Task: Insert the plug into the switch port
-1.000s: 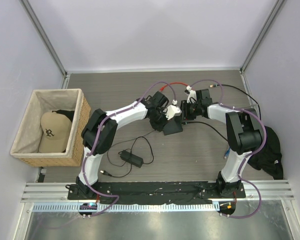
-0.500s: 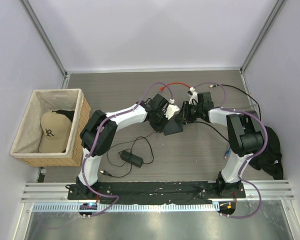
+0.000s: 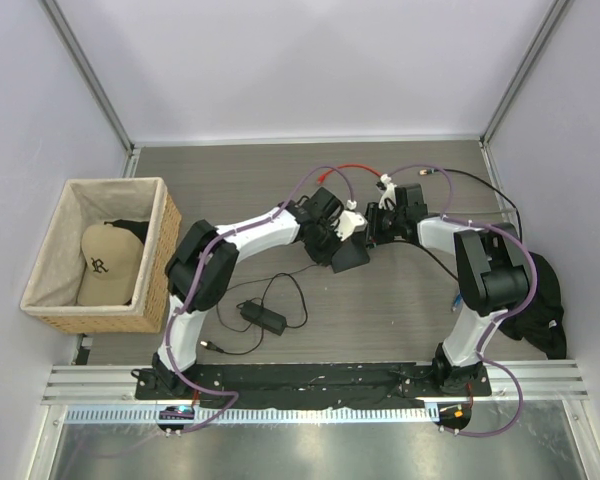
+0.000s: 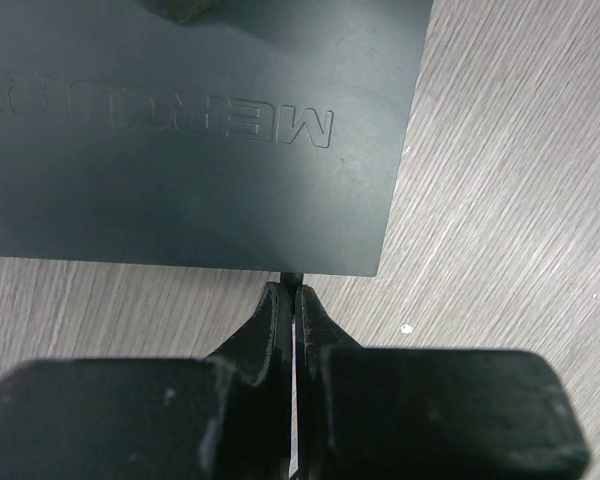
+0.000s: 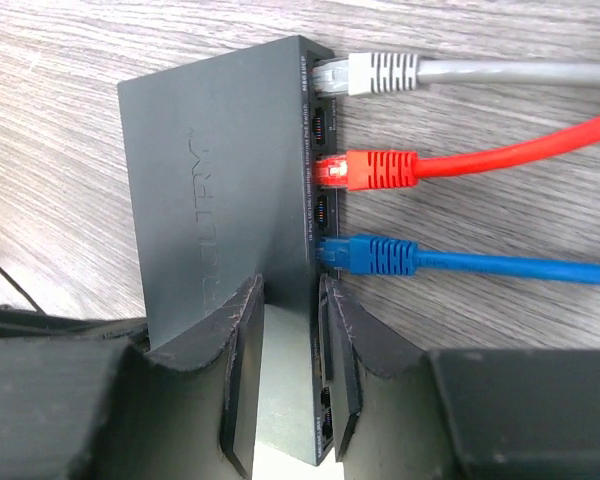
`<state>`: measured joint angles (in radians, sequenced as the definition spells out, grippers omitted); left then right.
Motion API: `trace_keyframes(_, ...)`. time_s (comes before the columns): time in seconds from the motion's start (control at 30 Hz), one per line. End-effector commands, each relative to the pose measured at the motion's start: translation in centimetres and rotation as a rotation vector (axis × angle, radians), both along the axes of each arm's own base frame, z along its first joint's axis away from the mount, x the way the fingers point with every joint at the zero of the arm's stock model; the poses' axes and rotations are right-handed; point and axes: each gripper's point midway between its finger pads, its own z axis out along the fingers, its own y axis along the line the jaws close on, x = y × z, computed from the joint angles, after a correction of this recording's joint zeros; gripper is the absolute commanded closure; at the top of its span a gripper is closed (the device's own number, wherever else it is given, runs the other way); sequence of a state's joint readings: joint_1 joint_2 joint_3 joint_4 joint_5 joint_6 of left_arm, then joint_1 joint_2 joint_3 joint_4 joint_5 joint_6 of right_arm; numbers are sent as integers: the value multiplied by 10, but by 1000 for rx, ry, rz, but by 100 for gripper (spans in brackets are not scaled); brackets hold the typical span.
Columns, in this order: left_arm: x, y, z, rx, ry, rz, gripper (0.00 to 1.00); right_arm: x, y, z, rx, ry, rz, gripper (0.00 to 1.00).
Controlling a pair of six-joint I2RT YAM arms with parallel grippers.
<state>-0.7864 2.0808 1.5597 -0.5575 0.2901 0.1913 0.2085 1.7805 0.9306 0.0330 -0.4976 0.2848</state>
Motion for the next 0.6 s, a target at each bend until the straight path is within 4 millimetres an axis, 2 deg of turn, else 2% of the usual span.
trace_keyframes(0.0,43,-102,87,-398,-300,-42,100,-68,55,11,155,179,188,68)
trace_keyframes(0.1,50,-103,93,-413,-321,-6,100,-66,54,12,146,165,175,66)
trace_keyframes(0.17,50,-99,92,-399,-326,1,99,-57,47,13,101,127,144,62)
trace_keyframes(0.27,50,-89,94,-378,-343,8,89,-41,31,18,38,65,85,52)
trace_keyframes(0.33,49,-79,89,-360,-345,22,84,-32,19,19,-10,36,44,40)
trace_keyframes(0.37,50,-70,80,-339,-340,38,81,-22,7,21,-50,5,6,37)
trace_keyframes(0.43,54,-58,81,-322,-342,61,78,-15,-7,22,-84,-8,-35,28)
trace_keyframes(0.5,53,-44,73,-286,-337,84,72,-5,-29,28,-134,-40,-107,24)
trace_keyframes(0.53,57,-36,81,-289,-353,105,70,-1,-38,32,-156,-57,-139,21)
trace_keyframes(0.57,55,-26,75,-270,-346,121,67,3,-50,35,-178,-72,-175,19)
